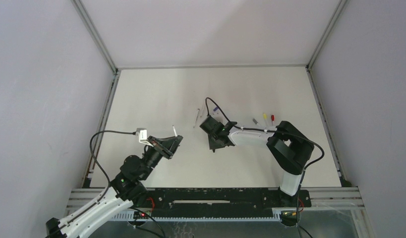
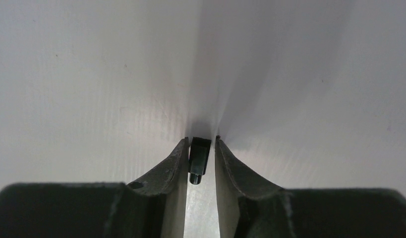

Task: Insert the pens into the pen caps
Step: Insert the pen cap onto the pen.

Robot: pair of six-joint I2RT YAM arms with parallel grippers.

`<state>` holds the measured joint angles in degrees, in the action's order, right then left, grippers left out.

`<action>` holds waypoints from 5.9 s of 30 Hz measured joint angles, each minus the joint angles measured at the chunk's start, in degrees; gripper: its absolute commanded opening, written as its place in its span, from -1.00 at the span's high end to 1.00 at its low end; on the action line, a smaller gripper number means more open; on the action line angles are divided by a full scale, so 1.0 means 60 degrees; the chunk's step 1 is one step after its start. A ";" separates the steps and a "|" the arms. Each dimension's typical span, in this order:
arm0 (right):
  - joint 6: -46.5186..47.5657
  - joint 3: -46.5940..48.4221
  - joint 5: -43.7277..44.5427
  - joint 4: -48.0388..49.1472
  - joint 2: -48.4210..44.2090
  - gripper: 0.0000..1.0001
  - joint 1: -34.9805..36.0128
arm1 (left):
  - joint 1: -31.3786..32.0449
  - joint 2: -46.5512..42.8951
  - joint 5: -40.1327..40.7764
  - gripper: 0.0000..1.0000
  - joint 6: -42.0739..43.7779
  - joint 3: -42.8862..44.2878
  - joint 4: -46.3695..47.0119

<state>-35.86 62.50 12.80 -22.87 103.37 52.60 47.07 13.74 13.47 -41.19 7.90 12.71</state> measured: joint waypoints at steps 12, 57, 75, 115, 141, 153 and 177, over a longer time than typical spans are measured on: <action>-0.0004 -0.0229 -0.0007 0.0000 -0.0182 0.49 0.0007 | 0.0000 0.0087 -0.0040 0.99 -0.0004 0.0000 0.0051; -0.3486 0.2135 -1.3799 1.0287 -0.6914 1.00 -0.8987 | 0.3173 0.8772 -0.3475 1.00 0.3348 0.7938 0.3144; -0.6277 0.1290 -1.3369 1.2014 -0.7566 1.00 -0.8400 | 0.3814 0.9286 -0.2761 1.00 0.4379 0.8608 0.3158; -0.6798 0.0550 -1.3103 1.2145 -0.7766 1.00 -0.7989 | 0.3978 0.9723 -0.2594 1.00 0.4422 0.8976 0.3661; -0.6761 0.0393 -1.2965 1.1948 -0.7763 1.00 -0.7810 | 0.3993 0.9821 -0.2590 1.00 0.4364 0.9096 0.3727; -0.6798 0.0393 -1.2928 1.1956 -0.7763 1.00 -0.7705 | 0.4011 0.9821 -0.2510 1.00 0.4364 0.9096 0.3734; -0.6630 0.0084 -1.2418 1.1479 -0.7854 1.00 -0.7373 | 0.4065 0.9803 -0.1730 1.00 0.4368 0.9096 0.3865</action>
<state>-75.64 63.00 -61.71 46.00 56.25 8.36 71.46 72.55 3.09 -14.98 62.48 35.90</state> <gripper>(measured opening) 0.050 0.137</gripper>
